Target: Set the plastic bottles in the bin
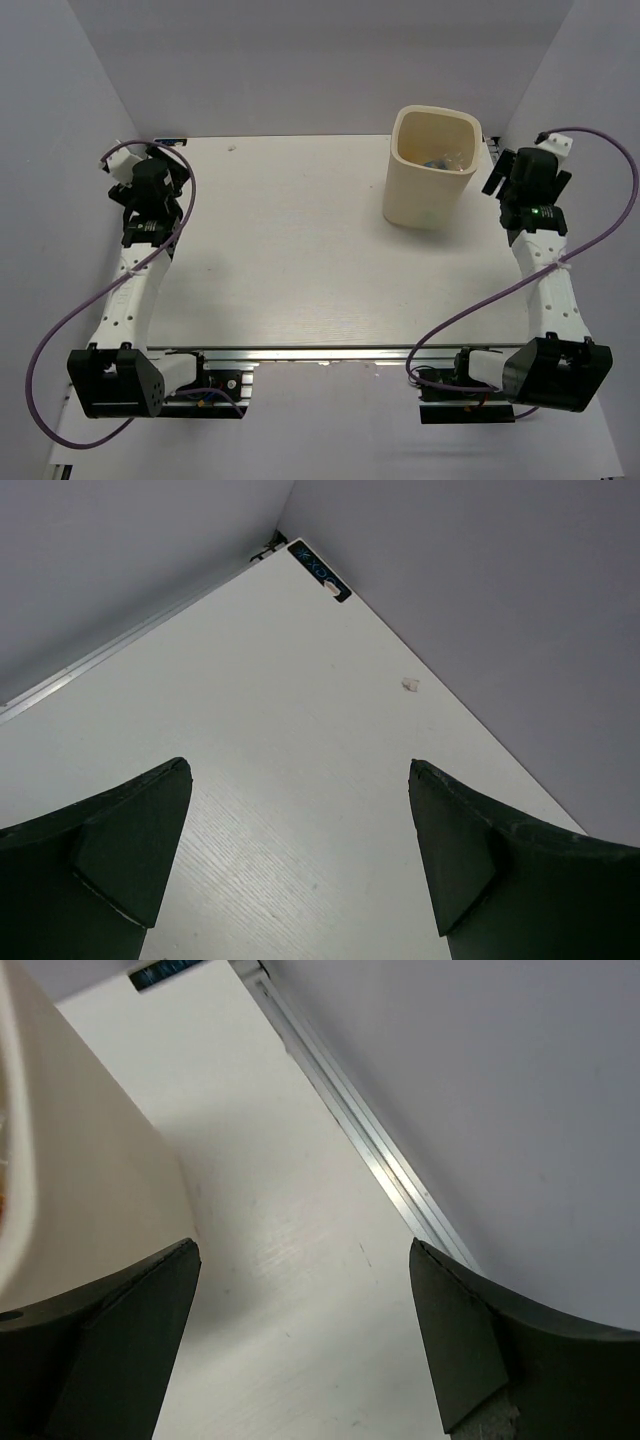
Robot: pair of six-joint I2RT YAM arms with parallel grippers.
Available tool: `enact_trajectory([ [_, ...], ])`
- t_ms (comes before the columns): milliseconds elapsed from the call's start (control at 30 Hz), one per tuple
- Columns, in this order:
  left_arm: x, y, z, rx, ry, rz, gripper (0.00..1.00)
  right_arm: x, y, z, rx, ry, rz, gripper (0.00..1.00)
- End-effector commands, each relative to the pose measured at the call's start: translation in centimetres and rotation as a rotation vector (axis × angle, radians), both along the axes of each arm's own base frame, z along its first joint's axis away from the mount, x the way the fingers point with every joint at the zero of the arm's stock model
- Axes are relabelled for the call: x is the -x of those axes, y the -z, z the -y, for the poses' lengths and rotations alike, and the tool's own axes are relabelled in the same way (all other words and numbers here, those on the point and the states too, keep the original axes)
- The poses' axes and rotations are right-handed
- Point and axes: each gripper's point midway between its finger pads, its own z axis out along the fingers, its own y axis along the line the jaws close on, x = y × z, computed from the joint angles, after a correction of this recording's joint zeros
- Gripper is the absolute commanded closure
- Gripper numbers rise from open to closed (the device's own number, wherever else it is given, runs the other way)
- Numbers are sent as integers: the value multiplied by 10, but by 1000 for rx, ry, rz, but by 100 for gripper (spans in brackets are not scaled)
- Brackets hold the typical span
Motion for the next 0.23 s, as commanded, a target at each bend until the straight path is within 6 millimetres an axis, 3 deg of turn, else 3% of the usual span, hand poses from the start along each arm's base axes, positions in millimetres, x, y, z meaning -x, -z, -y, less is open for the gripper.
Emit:
enact_trajectory([
  [0,13,0,-21,-20,-79,-26,2,9,7,11,15,79,7,11],
  [133,16,1,-24,-22,-91,-29,2,11,17,10,-2,81,7,11],
  [200,16,1,-24,-20,-90,-22,2,1,9,6,-20,42,78,10],
])
